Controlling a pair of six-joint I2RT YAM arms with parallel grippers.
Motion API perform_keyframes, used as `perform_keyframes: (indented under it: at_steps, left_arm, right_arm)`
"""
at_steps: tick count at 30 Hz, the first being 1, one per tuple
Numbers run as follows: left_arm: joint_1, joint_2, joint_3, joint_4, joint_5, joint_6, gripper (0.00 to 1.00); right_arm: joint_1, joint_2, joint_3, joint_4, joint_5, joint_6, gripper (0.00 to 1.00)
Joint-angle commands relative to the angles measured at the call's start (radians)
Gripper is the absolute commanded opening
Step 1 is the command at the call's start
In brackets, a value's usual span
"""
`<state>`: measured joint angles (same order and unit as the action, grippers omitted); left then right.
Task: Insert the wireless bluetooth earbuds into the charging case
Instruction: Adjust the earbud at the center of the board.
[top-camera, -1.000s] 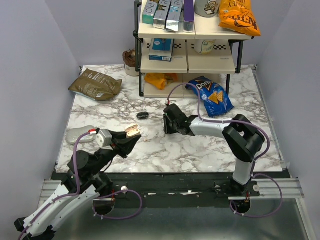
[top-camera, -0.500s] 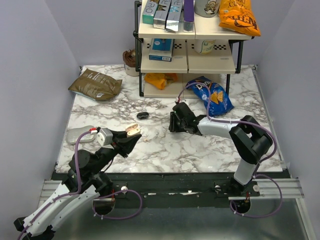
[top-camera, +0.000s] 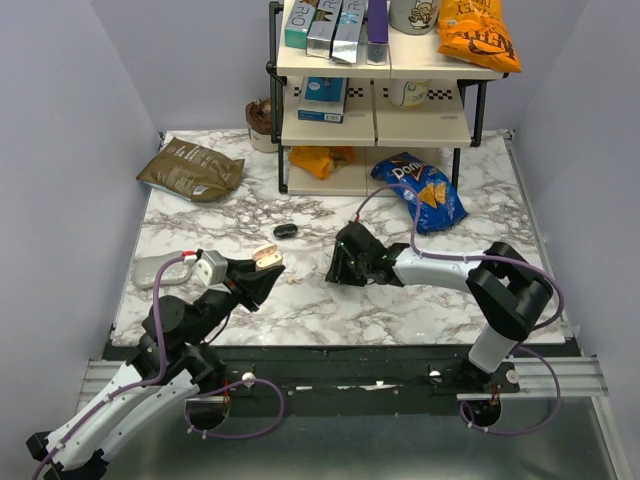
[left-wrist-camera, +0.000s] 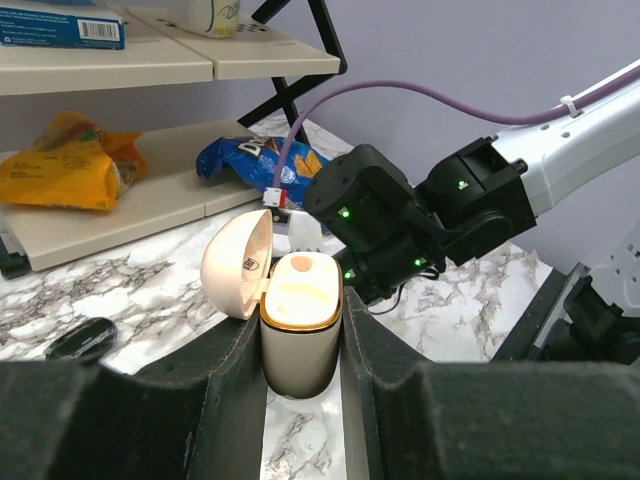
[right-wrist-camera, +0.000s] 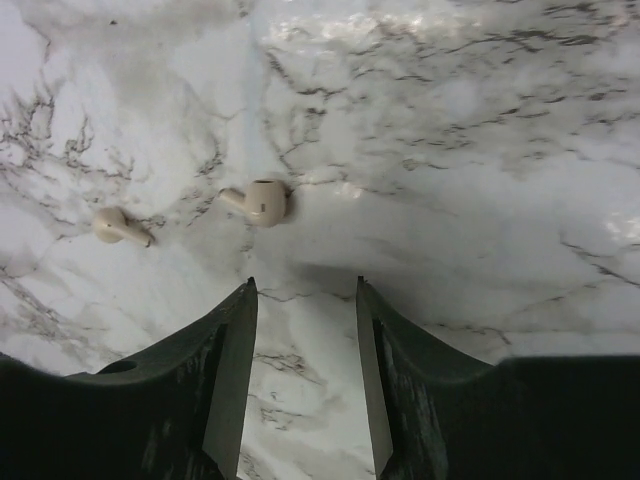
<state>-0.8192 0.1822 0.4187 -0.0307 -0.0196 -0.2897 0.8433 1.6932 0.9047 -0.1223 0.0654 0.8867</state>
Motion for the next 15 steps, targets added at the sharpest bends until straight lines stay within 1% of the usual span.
perform_keyframes:
  at_steps: [1,5,7,8,9,11,12,15]
  left_arm:
    - [0.0,-0.001,-0.001,0.026,-0.023,-0.026,0.0]
    - [0.0,-0.009,0.002,0.026,-0.017,-0.028,0.0]
    - [0.0,-0.01,0.002,0.025,-0.016,-0.028,0.0]
    - [0.0,-0.009,0.002,0.025,-0.014,-0.026,0.0]
    - [0.0,-0.01,0.002,0.026,-0.014,-0.028,0.0]
    - [0.0,-0.01,0.005,0.026,-0.011,-0.028,0.0]
    - [0.0,-0.01,0.005,0.025,-0.011,-0.026,0.0]
    - [0.0,-0.015,0.005,0.022,-0.013,-0.025,0.0]
  right_arm:
    - [0.031,0.063,0.103,-0.111,0.06,-0.007,0.53]
    - [0.045,0.086,0.129,-0.128,0.068,-0.092,0.52]
    - [0.051,0.091,0.125,-0.132,0.068,-0.12,0.47]
    - [0.053,0.091,0.12,-0.131,0.068,-0.124,0.44]
    - [0.051,0.089,0.111,-0.129,0.07,-0.126,0.35]
    - [0.051,0.095,0.089,-0.126,0.077,-0.127,0.26]
    - [0.051,0.098,0.085,-0.12,0.08,-0.129,0.19]
    - [0.053,0.112,0.082,-0.108,0.089,-0.14,0.1]
